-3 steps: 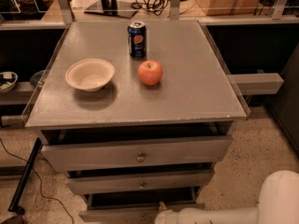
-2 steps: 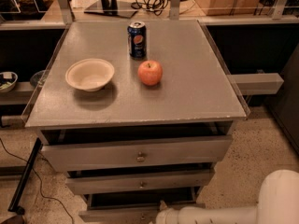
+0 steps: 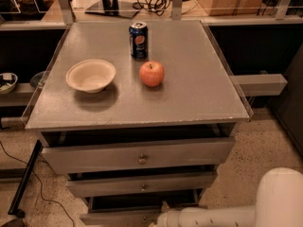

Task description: Open bottom drawer

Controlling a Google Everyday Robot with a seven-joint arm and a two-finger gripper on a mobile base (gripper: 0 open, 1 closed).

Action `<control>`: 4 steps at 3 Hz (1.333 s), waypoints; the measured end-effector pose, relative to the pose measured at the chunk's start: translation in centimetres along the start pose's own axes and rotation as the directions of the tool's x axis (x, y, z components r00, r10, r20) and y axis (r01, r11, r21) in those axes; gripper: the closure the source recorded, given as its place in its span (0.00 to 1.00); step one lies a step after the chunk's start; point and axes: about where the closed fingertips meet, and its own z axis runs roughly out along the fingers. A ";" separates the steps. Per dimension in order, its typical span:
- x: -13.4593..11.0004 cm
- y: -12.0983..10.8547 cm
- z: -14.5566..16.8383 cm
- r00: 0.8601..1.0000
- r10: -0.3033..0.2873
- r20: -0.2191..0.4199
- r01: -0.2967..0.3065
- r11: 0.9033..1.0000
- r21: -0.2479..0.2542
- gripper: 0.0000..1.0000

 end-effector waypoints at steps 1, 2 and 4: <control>0.1 1.2 0.6 1.000 -0.022 -0.005 0.022 0.999 -0.027 0.00; 0.6 3.4 1.4 0.999 -0.037 -0.011 0.036 0.995 -0.088 0.00; 0.5 3.5 1.3 0.999 -0.042 -0.009 0.041 0.994 -0.104 0.00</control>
Offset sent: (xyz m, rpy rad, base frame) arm -0.0380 0.0342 -0.0120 0.0464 0.0555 0.1195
